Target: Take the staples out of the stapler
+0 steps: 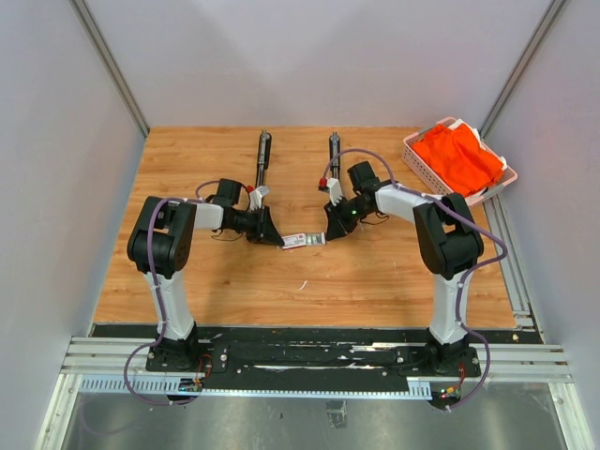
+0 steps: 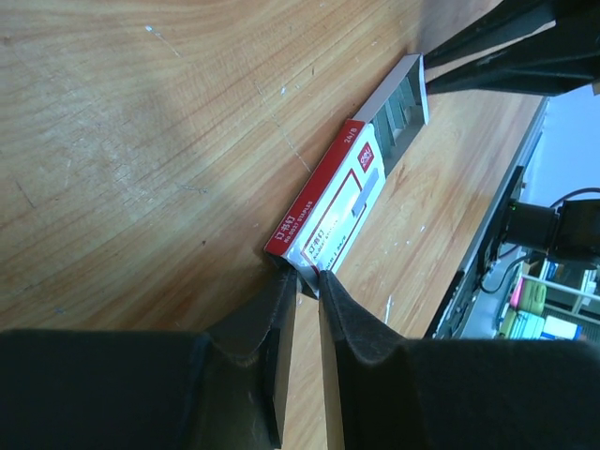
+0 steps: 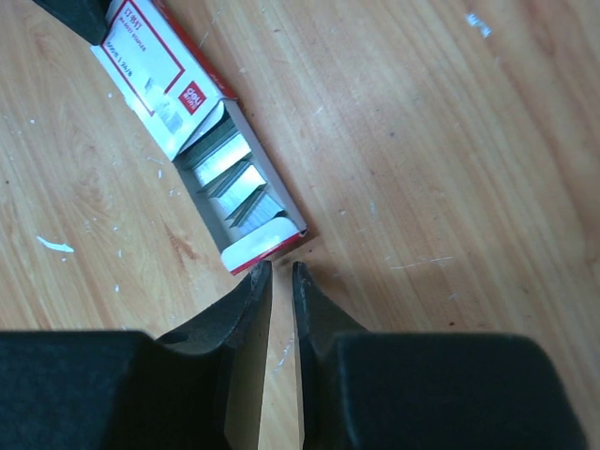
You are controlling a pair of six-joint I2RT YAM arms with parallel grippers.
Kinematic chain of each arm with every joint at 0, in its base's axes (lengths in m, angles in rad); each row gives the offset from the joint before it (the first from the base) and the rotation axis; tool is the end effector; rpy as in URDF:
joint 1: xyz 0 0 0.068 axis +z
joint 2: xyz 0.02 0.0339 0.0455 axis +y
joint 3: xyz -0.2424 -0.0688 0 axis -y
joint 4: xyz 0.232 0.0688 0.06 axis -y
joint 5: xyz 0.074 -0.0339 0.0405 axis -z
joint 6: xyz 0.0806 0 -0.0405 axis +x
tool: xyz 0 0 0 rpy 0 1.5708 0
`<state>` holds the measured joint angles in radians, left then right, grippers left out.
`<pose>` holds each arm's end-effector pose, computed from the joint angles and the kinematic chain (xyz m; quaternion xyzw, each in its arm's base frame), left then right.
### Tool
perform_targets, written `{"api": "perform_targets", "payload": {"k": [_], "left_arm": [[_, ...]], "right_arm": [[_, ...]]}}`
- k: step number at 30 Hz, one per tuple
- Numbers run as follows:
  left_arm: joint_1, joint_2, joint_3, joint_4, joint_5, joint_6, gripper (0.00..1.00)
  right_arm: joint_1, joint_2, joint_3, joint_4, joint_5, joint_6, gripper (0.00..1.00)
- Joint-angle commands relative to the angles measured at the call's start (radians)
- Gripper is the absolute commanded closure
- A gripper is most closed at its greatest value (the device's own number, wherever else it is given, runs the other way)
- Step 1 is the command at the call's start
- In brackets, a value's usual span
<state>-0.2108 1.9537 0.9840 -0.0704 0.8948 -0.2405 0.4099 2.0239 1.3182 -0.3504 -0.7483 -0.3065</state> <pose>0.3332 -0.1356 0.0736 0.1005 0.8716 -0.4598 0.1370 0.3515 0.2125 0.1108 -0.4027 0.8104 0.3652 0.2183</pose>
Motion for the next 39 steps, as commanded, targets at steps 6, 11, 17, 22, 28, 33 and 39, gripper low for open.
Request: {"api": "perform_targets", "payload": {"k": [6, 11, 17, 22, 28, 33, 39], "left_arm": [[0.028, 0.037, 0.051, -0.097, -0.068, 0.081, 0.76], [0.028, 0.031, 0.044, -0.097, -0.068, 0.083, 0.74], [0.03, 0.026, 0.041, -0.097, -0.068, 0.084, 0.73], [0.03, 0.026, 0.042, -0.097, -0.062, 0.087, 0.72], [0.03, 0.025, 0.042, -0.097, -0.062, 0.089, 0.72], [0.03, 0.017, 0.038, -0.094, -0.057, 0.089, 0.72], [0.03, 0.015, 0.036, -0.089, -0.047, 0.084, 0.72]], "right_arm": [[0.012, 0.044, 0.089, -0.049, 0.056, -0.086, 0.83], [0.012, -0.017, 0.054, -0.046, 0.012, -0.212, 0.73], [0.015, -0.112, -0.011, -0.035, -0.053, -0.4, 0.59], [0.043, -0.123, -0.001, -0.091, -0.026, -0.536, 0.55], [0.102, -0.114, 0.005, -0.131, 0.006, -0.67, 0.54], [0.143, -0.084, 0.032, -0.13, 0.03, -0.661, 0.54], [0.183, -0.049, 0.056, -0.119, 0.103, -0.651, 0.53]]}}
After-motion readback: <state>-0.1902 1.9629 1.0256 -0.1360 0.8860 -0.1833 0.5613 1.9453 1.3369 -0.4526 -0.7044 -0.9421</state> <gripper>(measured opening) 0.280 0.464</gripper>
